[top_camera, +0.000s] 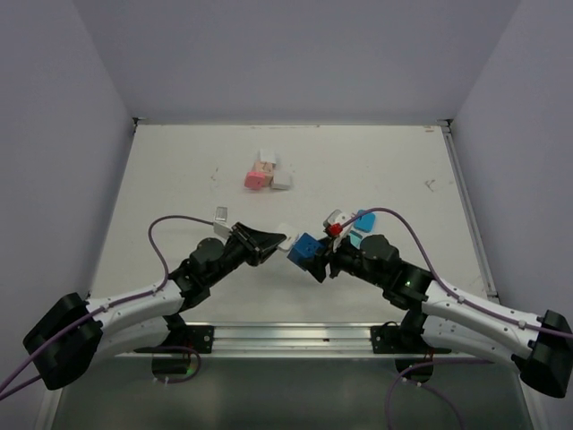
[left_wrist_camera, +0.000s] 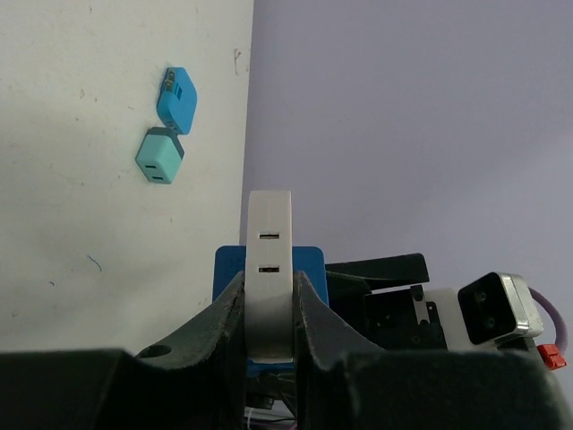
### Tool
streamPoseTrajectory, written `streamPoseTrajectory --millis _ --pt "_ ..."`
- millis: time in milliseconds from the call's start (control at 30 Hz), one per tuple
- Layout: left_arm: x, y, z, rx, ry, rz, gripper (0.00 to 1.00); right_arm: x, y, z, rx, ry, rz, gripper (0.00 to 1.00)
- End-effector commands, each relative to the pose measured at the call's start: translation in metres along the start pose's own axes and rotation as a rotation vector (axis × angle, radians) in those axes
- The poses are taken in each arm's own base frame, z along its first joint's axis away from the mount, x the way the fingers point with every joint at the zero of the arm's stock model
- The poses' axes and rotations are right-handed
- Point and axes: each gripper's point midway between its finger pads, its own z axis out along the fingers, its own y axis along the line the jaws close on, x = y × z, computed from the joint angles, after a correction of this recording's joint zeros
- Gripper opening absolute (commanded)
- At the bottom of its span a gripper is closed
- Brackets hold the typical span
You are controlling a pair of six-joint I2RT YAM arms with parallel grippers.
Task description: Pull the plug off the socket
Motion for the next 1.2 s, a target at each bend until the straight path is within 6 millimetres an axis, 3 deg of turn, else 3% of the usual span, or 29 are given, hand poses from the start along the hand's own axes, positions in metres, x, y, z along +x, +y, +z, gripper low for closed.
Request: streamPoseTrajectory --millis 0,367,433,500,533,567,600,767,800,867,933,967,1133,1167 --pt "-0.047 0.041 -0.005 -0.116 -0.225 -0.013 0.0 -0.02 -0.023 -0.011 0.116 -0.088 -0.018 0.0" --pt "-0.084 0.053 -0.006 -0.156 -0.31 0.052 0.0 -0.016 -0.031 -0.029 0.158 -0.088 -0.031 0.0" --pt "-0.081 0.041 0.003 -0.133 -0.277 0.112 0.0 -0.013 -0.038 -0.035 0.199 -0.081 -0.017 0.0" --pt "-0.068 0.049 0.018 -0.167 -0.189 0.152 0.0 -0.016 -0.05 -0.046 0.276 -0.102 0.001 0.0" --pt "-0.065 0.032 0.029 -0.121 -0.156 0.198 0.0 -0.018 -0.053 -0.049 0.296 -0.111 0.016 0.0" --pt "-0.06 0.047 0.041 -0.162 -0.112 0.21 0.0 -0.016 -0.058 -0.054 0.325 -0.108 0.025 0.0" --pt "-0.047 0.046 0.048 -0.146 -0.033 0.234 0.0 -0.021 -0.063 -0.06 0.358 -0.135 0.039 0.0" --pt "-0.019 0.031 0.101 -0.048 0.128 0.294 0.02 -0.02 -0.075 -0.077 0.438 -0.161 0.09 0.0" --pt "-0.015 0.014 0.114 -0.005 0.147 0.334 0.02 -0.022 -0.077 -0.079 0.449 -0.167 0.096 0.0" --pt "-0.002 0.026 0.131 -0.033 0.198 0.352 0.05 -0.019 -0.081 -0.084 0.475 -0.164 0.109 0.0" --pt "0.008 0.014 0.15 0.009 0.23 0.379 0.08 -0.021 -0.083 -0.087 0.491 -0.171 0.12 0.0" --pt "0.017 0.027 0.159 -0.012 0.261 0.381 0.09 -0.019 -0.084 -0.088 0.501 -0.168 0.122 0.0" --pt "0.038 0.04 0.189 -0.021 0.331 0.393 0.13 -0.022 -0.087 -0.091 0.525 -0.173 0.135 0.0" --pt "0.042 0.05 0.192 -0.04 0.341 0.395 0.15 -0.021 -0.088 -0.092 0.53 -0.171 0.136 0.0"
